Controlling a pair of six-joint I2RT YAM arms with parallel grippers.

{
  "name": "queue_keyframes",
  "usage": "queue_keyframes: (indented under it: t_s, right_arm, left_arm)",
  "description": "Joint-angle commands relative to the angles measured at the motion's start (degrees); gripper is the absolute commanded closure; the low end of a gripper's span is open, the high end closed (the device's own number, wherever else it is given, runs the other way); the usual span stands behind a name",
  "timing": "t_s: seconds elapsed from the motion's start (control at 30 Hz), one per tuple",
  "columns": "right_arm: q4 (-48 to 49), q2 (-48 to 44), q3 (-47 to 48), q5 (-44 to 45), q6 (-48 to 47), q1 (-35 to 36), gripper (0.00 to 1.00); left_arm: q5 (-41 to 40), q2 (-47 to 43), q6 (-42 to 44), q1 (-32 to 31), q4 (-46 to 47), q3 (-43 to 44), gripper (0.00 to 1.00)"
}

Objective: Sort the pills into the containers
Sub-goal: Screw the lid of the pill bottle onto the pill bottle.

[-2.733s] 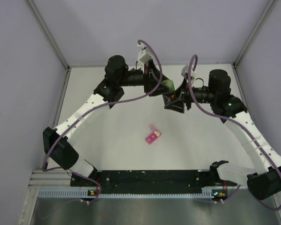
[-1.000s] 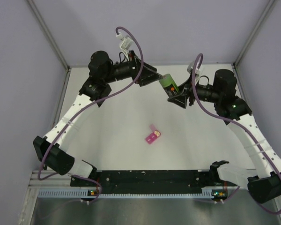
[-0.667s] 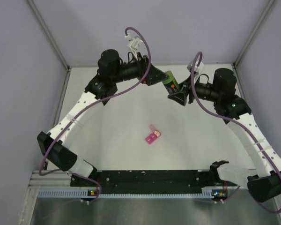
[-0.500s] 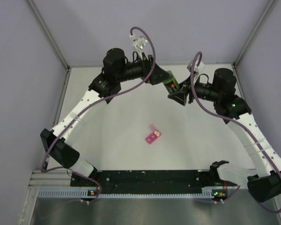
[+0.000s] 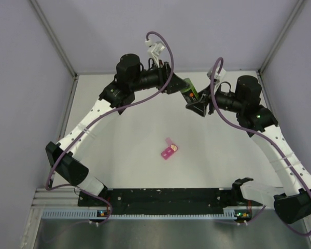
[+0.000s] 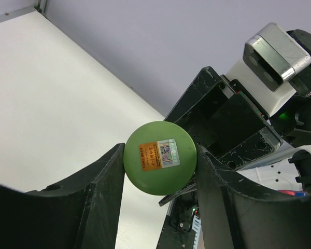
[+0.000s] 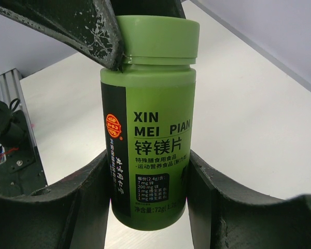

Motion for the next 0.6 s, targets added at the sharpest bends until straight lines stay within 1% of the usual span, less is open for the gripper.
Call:
queue_keyframes:
  t_s: [0.0,0.07,0.2,0.3,0.5,0.57]
  right_arm:
    - [2.5,-0.75,1.26,-0.86,-0.58,0.63,1.0]
    - [2.5,-0.93,1.35,-2.17,-0.58,0.63,1.0]
    - [2.5,-1.19,1.26,-6.29,-0.58,0.54,1.0]
    - [3.03,-0.84,1.17,-12.0,0.12,-0.07,1.0]
    - [4.96,-0.14,1.43,-24.75,2.32,-0.43,1.0]
    - [5.49,0.21,1.52,-28.0,2.59,-0.52,1.0]
  left_arm:
    - [2.78,-0.68,1.35,-0.11,4.2,-0.46,0.93]
    - [5.41,-1.29,2.31,-0.2,6.3,-2.13,1.0]
    - [11.3,-2.96,7.75,-0.11,8.51,-5.91,1.0]
    - [17.97,-3.75,11.18,-0.02,8.6,-7.85,1.0]
    - [32.12,-5.07,12.42,0.15,17.11,-11.27,1.0]
    - [35.65,-5.51,12.86,0.24,19.57,-12.51,1.0]
